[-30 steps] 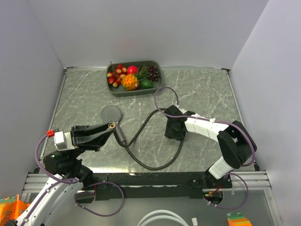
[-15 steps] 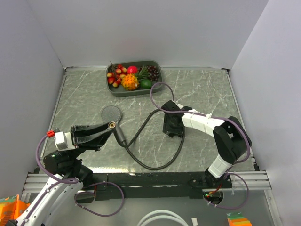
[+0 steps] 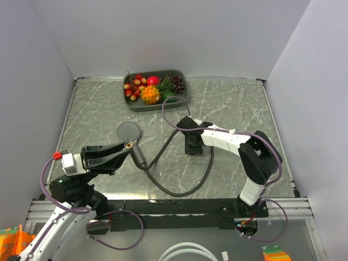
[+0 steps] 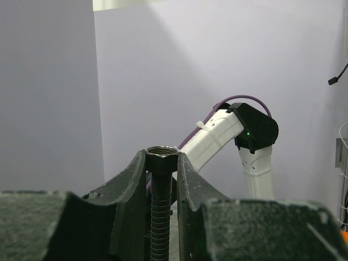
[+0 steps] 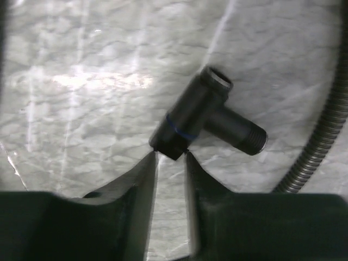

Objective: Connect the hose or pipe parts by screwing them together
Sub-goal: Pick up the adaptor from the center of the board.

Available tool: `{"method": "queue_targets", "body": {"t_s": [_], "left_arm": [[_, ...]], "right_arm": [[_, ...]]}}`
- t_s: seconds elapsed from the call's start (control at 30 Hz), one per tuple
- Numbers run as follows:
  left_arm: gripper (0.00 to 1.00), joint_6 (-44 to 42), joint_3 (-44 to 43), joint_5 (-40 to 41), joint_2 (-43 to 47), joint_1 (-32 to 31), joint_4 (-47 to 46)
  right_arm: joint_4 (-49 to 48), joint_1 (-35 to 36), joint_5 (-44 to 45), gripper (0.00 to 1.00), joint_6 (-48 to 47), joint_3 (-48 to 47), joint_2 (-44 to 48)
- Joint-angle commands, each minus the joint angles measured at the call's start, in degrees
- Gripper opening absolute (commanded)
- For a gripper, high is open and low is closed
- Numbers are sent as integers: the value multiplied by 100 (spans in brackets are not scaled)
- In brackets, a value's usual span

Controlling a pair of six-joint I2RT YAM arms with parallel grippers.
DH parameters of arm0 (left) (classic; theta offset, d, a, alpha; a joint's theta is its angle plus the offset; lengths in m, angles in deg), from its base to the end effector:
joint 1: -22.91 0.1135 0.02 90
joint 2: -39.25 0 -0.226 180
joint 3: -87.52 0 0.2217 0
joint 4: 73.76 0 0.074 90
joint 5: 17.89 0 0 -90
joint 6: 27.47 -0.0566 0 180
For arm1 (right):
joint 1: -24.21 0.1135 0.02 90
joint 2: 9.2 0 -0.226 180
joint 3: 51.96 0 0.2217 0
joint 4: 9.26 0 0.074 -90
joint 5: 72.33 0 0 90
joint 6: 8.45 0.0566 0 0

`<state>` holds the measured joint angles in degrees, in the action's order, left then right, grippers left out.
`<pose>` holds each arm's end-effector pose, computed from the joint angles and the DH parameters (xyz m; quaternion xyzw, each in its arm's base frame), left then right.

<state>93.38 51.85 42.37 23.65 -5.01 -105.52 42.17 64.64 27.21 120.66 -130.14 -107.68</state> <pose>0.0634 -0.0654 0.3472 0.2344 0.3221 -0.5213 0.7547 0.2359 0.1887 0.1368 0.0019 0.9840 0.0381 0.1741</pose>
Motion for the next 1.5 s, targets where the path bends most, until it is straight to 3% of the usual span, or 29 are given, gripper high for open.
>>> {"method": "queue_targets", "body": {"t_s": [0.0,0.17,0.27,0.37,0.53,0.77,1.07,1.23,1.3,1.47], "left_arm": [[1,-18,-201,-15,83,41,-61],[1,17,-227,-23,92,68,-79],[1,70,-245,-50,118,103,-61],[1,114,-262,-76,153,129,-35],[1,123,-315,-111,162,164,17],[1,70,-333,-138,197,182,71],[1,26,-332,-155,162,191,35],[1,35,-315,-164,144,199,35],[1,35,-306,-155,136,199,27],[1,9,-306,-164,92,208,9]], "right_arm": [[-57,298,145,28,-281,-125,-137],[-101,843,277,24,-903,68,179],[65,1064,363,27,-950,376,381],[531,1003,880,31,-486,622,478],[322,293,611,29,-334,720,558],[234,-201,839,26,-597,62,-22],[145,-325,926,32,-1142,-1387,-1059],[760,-360,1602,42,-1432,-2399,-1832],[770,-377,1534,49,-1485,-2681,-1912],[549,-377,1094,54,-1442,-2743,-1824]]}}
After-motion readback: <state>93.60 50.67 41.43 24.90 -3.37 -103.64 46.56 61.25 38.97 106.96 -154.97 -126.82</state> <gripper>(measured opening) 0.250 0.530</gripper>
